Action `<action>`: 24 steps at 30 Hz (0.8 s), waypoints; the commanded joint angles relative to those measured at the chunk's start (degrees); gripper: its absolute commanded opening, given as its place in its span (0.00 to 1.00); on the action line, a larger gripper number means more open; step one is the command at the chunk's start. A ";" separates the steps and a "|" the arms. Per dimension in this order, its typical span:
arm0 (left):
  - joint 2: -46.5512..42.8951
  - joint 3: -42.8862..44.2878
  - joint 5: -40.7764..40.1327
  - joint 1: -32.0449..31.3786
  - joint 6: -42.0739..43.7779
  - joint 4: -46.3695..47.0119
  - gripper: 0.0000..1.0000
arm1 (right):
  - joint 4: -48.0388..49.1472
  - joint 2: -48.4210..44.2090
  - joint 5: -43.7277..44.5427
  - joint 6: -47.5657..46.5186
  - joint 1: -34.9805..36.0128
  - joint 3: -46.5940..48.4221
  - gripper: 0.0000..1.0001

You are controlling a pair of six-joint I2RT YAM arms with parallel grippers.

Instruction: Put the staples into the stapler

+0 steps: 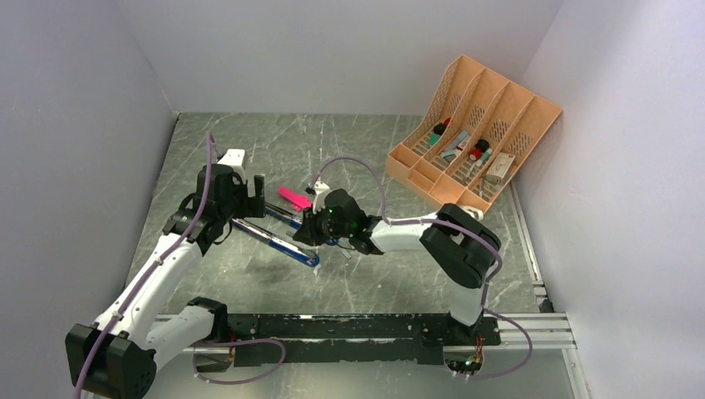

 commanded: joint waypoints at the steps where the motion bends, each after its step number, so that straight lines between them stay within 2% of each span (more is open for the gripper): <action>1: -0.75 -0.14 0.74 -0.14 0.35 1.11 0.98 | -2.65 -2.45 7.10 -4.00 1.83 0.76 0.10; 5: -0.75 -0.16 0.69 -0.14 0.35 1.12 0.98 | -8.49 -2.79 16.91 -8.45 5.39 3.08 0.09; 9: -0.75 -0.15 0.52 -0.14 0.27 1.04 0.98 | -7.04 -4.33 20.64 -14.95 10.17 1.92 0.09; 15: -0.82 -0.10 0.43 -0.14 0.22 1.04 0.98 | 0.89 -5.56 14.89 -22.62 14.78 -2.00 0.10; 24: -0.85 -0.09 0.51 -0.14 0.17 0.99 0.98 | 4.52 2.60 14.34 -26.62 17.73 -0.04 0.12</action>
